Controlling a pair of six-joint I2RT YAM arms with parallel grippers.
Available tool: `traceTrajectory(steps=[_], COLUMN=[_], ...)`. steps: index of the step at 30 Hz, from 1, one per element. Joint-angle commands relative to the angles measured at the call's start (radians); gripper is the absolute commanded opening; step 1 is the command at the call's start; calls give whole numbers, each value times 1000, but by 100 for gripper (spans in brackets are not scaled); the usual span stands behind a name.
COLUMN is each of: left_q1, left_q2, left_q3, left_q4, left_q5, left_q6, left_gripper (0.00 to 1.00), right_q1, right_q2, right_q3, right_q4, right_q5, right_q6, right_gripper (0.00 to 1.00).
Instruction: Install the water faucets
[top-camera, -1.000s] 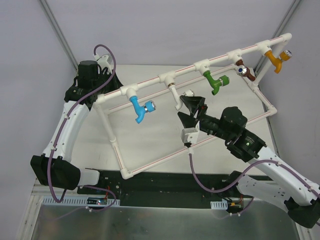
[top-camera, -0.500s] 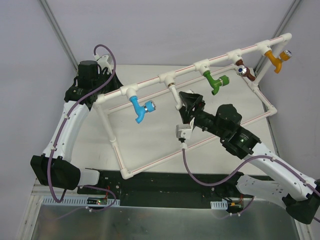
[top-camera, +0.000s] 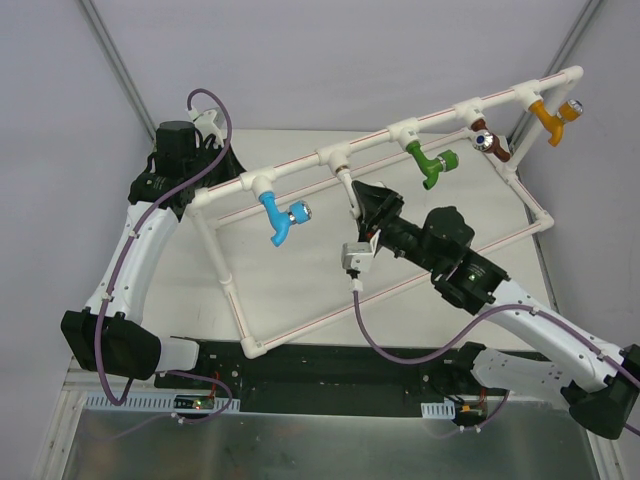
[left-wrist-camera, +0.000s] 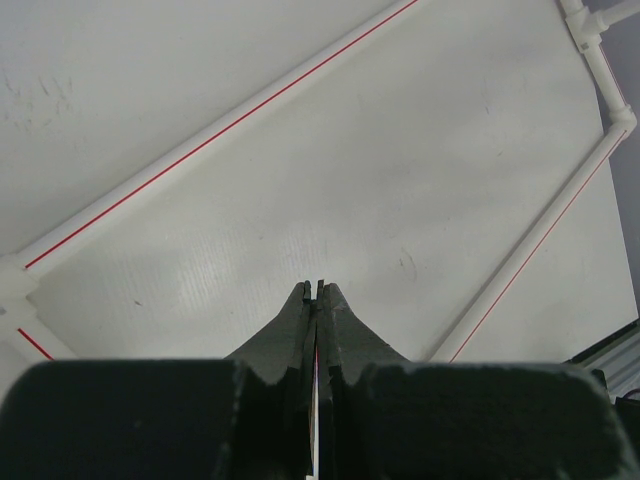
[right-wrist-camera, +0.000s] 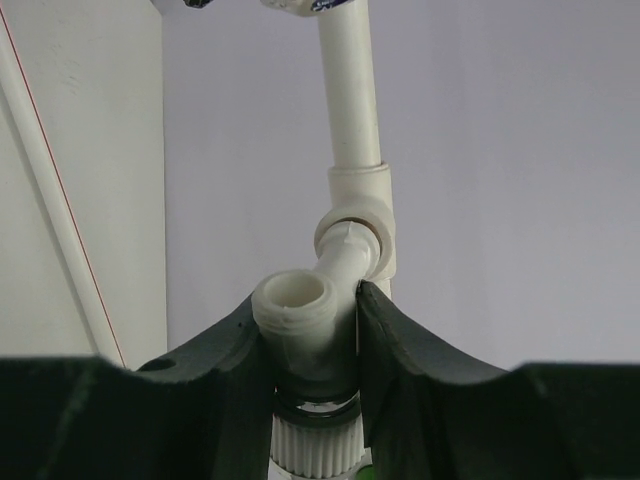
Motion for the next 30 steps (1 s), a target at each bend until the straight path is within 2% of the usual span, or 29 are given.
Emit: traceTrajectory(steps=[1,5,7,13,25,30], left_q1=[-19,-18,-18,-18,-15,-16], left_q2=[39,37,39,40,40,45], left_q3=[-72,-72,-72,-70,-70,-70], left_q4=[-85,-87,-85,-87,-87,-87], left_q5=[-7,-8,-8,-5,-7,-4], left_q6=[14,14,14,13,14,13], left_gripper=[0,0,0,0,0,0], right_q1=[22,35,38,41,47,45], right_q2=[10,13,8,3,3,8], right_q3=[-6,-34,-52,-111,-164,-177], right_q4=[69,106,129,208,371,399], right_q5=[38,75,87,113,178,204], right_q6=[4,49,73,193,642,773], right_gripper=[32,13,0,0,0,0])
